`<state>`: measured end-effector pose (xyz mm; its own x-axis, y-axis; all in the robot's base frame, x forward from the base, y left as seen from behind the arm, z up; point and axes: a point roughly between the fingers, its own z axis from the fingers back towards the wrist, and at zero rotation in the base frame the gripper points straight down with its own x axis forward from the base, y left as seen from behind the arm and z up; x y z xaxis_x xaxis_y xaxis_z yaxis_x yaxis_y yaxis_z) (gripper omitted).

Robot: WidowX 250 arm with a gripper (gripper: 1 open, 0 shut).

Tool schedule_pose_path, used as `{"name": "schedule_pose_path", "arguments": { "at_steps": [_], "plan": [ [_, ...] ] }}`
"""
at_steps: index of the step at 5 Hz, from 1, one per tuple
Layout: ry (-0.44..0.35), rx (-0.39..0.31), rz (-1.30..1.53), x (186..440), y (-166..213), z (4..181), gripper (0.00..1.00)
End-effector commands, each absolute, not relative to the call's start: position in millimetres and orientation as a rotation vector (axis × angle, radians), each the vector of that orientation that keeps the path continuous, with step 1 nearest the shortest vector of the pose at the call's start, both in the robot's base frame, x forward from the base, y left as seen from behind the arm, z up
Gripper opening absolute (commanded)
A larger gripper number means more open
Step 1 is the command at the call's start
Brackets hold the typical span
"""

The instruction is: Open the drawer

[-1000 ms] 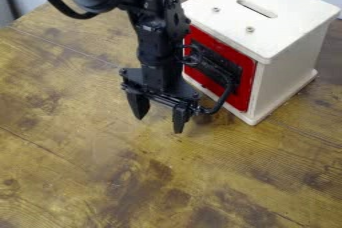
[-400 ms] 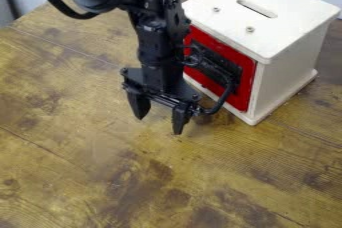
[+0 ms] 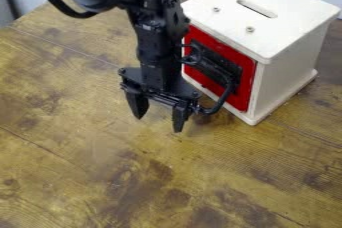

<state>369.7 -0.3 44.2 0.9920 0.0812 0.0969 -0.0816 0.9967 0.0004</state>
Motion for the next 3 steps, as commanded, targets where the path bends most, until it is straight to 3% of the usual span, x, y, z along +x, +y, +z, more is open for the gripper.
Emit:
{"name": "schedule_pose_path", "arguments": {
  "at_steps": [1, 3],
  "plan": [
    [-0.183, 0.006, 0.14, 379.6, -5.0, 70.1, 1.0],
    [-0.179, -0.002, 0.151, 379.1, 8.3, 69.8, 1.0]
  ]
}}
